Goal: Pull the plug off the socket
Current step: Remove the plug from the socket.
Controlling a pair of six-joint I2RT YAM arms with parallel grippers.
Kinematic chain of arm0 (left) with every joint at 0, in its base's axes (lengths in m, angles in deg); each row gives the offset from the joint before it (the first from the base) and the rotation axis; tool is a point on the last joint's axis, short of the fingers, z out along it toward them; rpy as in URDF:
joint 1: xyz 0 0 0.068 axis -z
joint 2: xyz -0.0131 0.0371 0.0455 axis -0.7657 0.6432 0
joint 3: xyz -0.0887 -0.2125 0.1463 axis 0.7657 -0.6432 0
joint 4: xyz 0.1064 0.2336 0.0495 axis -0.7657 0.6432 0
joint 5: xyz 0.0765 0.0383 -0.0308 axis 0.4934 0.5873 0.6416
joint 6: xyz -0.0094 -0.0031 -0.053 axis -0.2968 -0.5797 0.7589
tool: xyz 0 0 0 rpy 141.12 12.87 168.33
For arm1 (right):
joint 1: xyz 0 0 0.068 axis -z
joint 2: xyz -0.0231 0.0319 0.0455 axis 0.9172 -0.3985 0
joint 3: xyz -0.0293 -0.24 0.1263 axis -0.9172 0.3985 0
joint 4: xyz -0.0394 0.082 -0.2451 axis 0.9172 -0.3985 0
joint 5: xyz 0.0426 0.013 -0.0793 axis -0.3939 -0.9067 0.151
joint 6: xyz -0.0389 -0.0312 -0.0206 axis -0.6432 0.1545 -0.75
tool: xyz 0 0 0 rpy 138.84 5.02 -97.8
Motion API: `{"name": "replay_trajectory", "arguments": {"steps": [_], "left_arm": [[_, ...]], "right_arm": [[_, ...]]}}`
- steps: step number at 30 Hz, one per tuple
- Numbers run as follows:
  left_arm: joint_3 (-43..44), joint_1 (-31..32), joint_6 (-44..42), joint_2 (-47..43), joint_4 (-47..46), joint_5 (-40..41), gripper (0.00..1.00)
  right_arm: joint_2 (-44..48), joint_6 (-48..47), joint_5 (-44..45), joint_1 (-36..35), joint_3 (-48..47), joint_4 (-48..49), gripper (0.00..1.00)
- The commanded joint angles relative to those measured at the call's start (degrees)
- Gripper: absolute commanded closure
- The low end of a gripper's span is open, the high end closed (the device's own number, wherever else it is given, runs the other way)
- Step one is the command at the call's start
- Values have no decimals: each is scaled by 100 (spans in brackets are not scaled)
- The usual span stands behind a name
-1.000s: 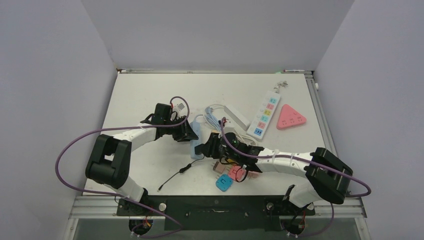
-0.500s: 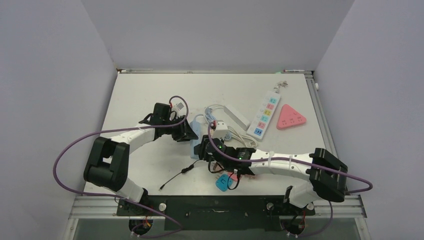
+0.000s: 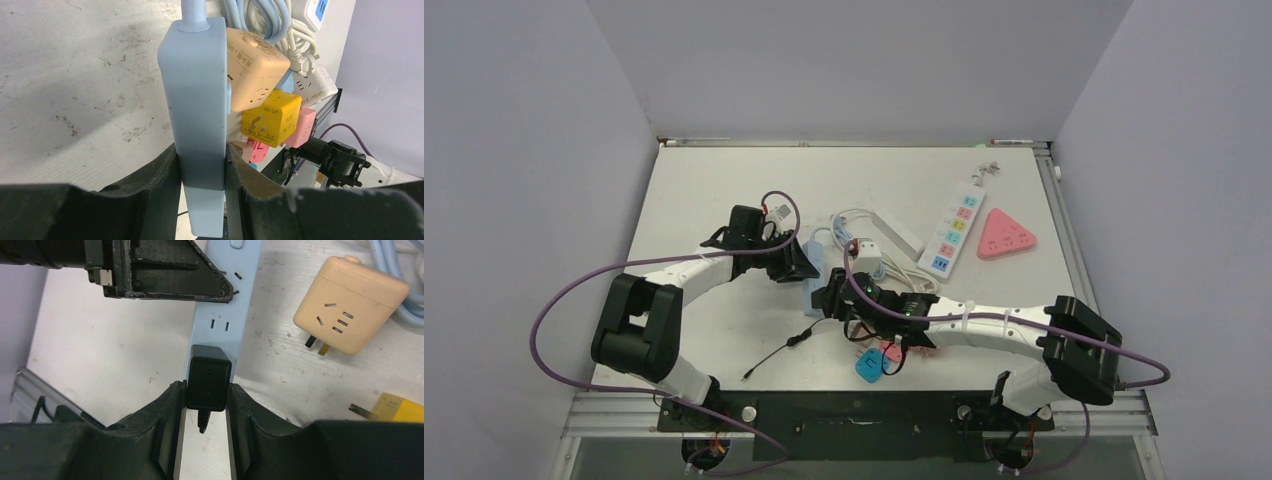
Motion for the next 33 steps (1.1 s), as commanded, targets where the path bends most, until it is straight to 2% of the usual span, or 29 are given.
{"name": "replay_trajectory", "arguments": {"steps": [1,7,14,22,33], "left_arm": [[169,-98,-226,-210,-434,90,100],[120,-72,-203,-268,-599,-51,100],[116,-66,-202,-268,-597,-19,100],[125,-87,-189,-274,-470,197,100],[151,-119,-193,-241,-354,317,100]], "right_arm": [[572,-281,-1260,414,369,1276,95],[679,-278,-2120,687,549,1656,95],[746,-315,-1945,687,596,1458,95],[708,-336,-1126,456,369,1009,95],[-175,-343,821,-537,-1020,-935,95]]}}
